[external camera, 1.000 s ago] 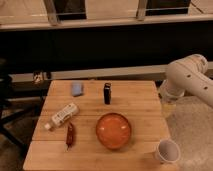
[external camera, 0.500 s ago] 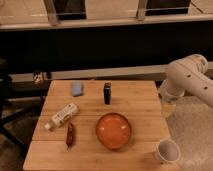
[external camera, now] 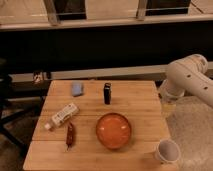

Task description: Knock the eraser over

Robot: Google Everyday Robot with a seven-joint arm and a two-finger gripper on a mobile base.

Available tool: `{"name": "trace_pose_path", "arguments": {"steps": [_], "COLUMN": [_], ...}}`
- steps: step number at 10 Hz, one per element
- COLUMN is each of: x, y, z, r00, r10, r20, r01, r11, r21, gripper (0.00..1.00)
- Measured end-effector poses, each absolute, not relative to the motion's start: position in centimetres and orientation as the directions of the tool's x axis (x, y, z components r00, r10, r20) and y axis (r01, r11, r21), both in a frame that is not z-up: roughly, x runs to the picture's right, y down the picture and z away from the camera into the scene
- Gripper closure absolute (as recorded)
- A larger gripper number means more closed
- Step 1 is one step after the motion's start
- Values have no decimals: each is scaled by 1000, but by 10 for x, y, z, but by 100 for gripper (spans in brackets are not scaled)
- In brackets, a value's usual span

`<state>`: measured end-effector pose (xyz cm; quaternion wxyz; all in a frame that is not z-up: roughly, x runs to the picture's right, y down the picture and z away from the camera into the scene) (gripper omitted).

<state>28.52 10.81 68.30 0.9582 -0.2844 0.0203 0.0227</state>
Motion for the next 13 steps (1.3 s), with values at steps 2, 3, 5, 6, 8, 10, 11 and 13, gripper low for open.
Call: {"name": "trace_pose_path", "arguments": {"steps": [2, 3, 5, 6, 8, 10, 11, 13], "x": [285, 285, 285, 285, 281, 268, 263, 261], "y": [108, 108, 108, 108, 101, 84, 78, 78], "z": [683, 683, 683, 683, 687, 700, 705, 706], "r00": [998, 998, 998, 998, 998, 999, 999, 999], "r10": [32, 32, 32, 32, 22, 11, 8, -2], "r20": [-52, -52, -52, -52, -50, -41, -38, -41], "r01": [-55, -55, -55, -55, -46, -31, -26, -20], "r11": [837, 837, 837, 837, 843, 850, 853, 853], "r21": [-544, -544, -544, -544, -537, -526, -522, -521], "gripper": [20, 20, 20, 20, 20, 20, 20, 20]}}
